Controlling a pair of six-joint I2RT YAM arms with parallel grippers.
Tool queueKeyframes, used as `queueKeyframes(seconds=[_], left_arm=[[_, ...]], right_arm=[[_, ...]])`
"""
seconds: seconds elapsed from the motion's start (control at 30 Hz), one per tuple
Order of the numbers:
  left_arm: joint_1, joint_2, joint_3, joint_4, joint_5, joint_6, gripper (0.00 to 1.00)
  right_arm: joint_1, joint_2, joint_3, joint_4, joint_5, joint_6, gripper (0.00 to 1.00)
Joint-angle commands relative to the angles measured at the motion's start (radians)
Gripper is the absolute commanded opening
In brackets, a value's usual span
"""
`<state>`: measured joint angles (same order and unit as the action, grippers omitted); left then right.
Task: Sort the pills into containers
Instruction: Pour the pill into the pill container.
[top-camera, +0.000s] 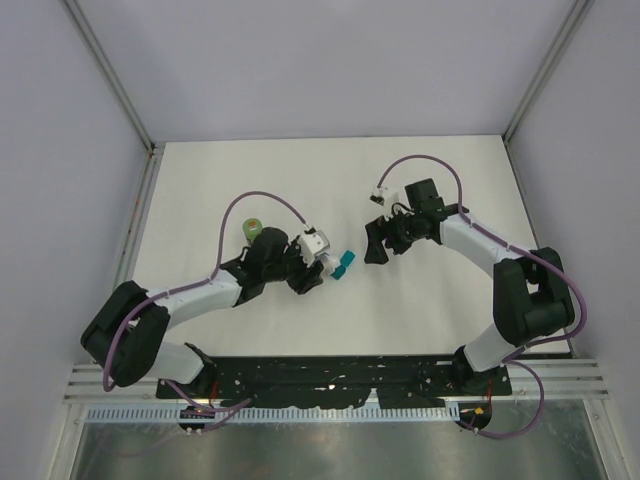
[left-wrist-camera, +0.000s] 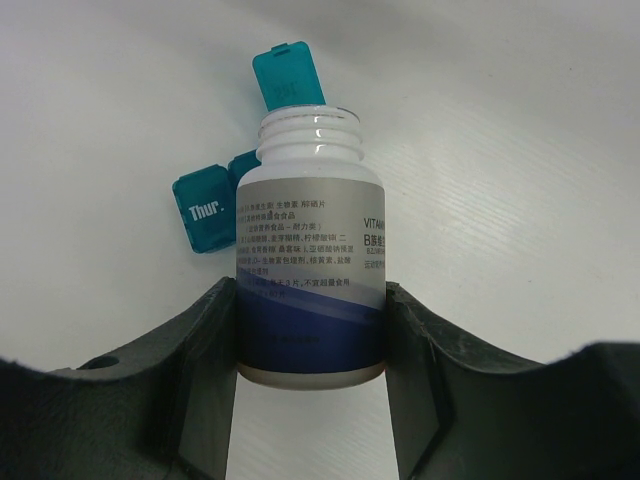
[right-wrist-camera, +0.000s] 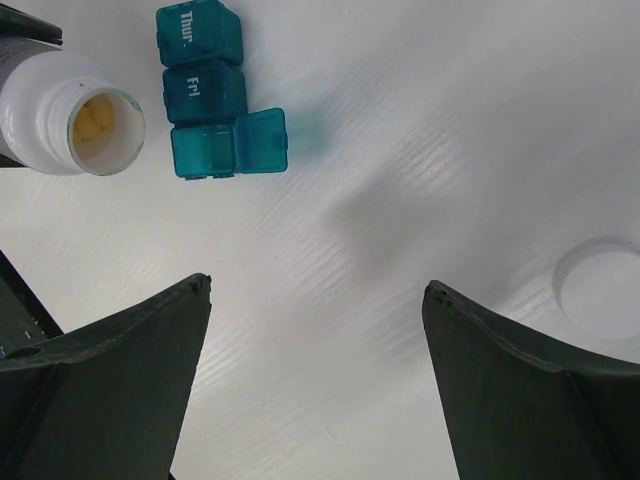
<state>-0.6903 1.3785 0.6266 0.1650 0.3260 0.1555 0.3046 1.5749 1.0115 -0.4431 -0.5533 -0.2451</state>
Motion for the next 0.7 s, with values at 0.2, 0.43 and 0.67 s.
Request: queueKeyframes(seconds=[0.2, 0.43, 0.67], left_arm=[[-0.023, 0.045, 0.085, -0.042, -0.025, -0.014, 0.0], [-0.029, 0.073, 0.114, -0.084, -0.03, -0.016, 0.0], [-0.035, 0.088, 0.15, -0.156, -0.044, -0.014, 0.0]], right_arm=[[-0.005, -0.041, 0.002, 0.009, -0.034, -0.016, 0.9], [-0.004, -0.041, 0.002, 0.007, -0.039, -0.017, 0.9], [-0.005, -0.038, 0.002, 0.009, -0.045, -0.017, 0.9]])
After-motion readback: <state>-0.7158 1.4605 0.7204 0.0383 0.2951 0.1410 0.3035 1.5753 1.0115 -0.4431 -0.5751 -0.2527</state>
